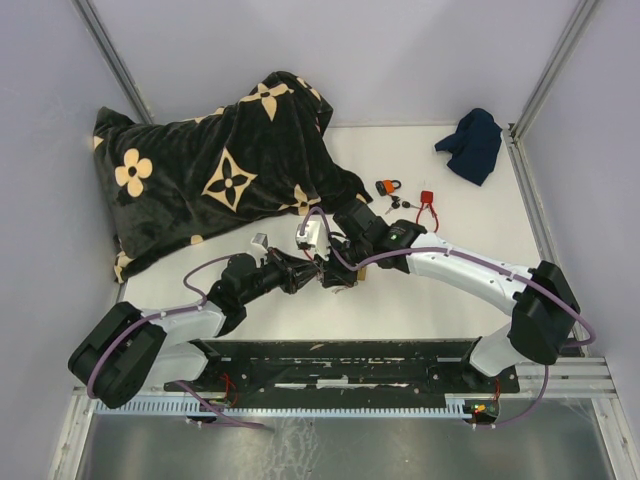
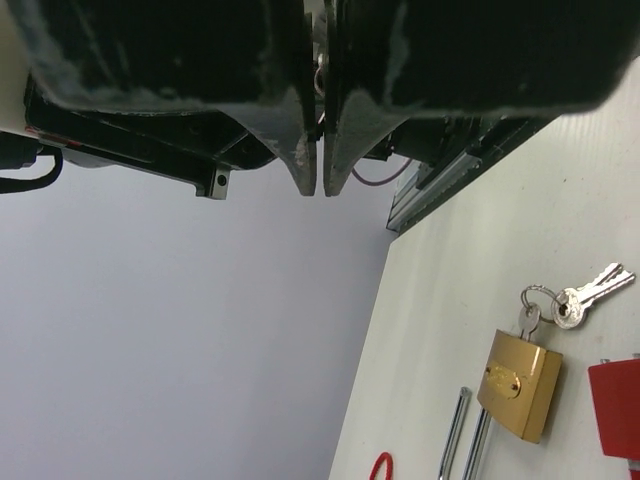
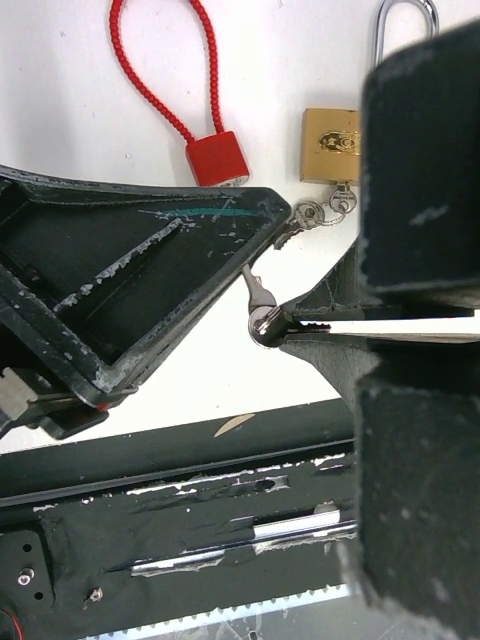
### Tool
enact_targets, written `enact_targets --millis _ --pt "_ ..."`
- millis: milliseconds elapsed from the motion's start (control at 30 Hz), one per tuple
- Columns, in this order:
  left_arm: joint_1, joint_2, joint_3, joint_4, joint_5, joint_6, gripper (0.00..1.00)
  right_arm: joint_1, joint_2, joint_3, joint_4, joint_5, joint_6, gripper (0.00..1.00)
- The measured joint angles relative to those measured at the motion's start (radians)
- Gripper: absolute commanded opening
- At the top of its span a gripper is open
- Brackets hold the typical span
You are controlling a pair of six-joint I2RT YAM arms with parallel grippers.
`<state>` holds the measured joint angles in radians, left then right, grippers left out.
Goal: Unlock with the key
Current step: Pick up the key from the center of the board.
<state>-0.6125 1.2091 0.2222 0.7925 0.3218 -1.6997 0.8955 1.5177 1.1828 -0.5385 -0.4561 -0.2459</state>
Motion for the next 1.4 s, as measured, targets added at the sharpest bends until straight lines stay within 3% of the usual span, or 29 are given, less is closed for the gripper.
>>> enact_targets --millis 200,367,767,1067,1400 --pt "0.001 -0.005 -0.005 -0.004 -0.029 0.058 0.03 0.002 -0.004 0.010 -0.010 0.018 -0.006 0.11" --pt "0.000 -0.078 -0.012 -0.002 -0.077 0.183 0.03 0.004 -0.054 -0.027 0.019 0.046 0.014 0.29" --pt "0.000 -0.254 -0.007 0.080 -0.128 0.673 0.03 0.000 -0.201 -0.204 0.210 0.076 0.169 0.50" --pt "0.000 -0.292 0.064 0.118 -0.031 0.951 0.03 -0.108 -0.372 -0.350 0.597 -0.034 0.455 0.57" --pt "0.000 -0.270 0.067 0.256 0.003 0.946 0.03 -0.188 -0.315 -0.467 1.061 -0.137 0.799 0.58"
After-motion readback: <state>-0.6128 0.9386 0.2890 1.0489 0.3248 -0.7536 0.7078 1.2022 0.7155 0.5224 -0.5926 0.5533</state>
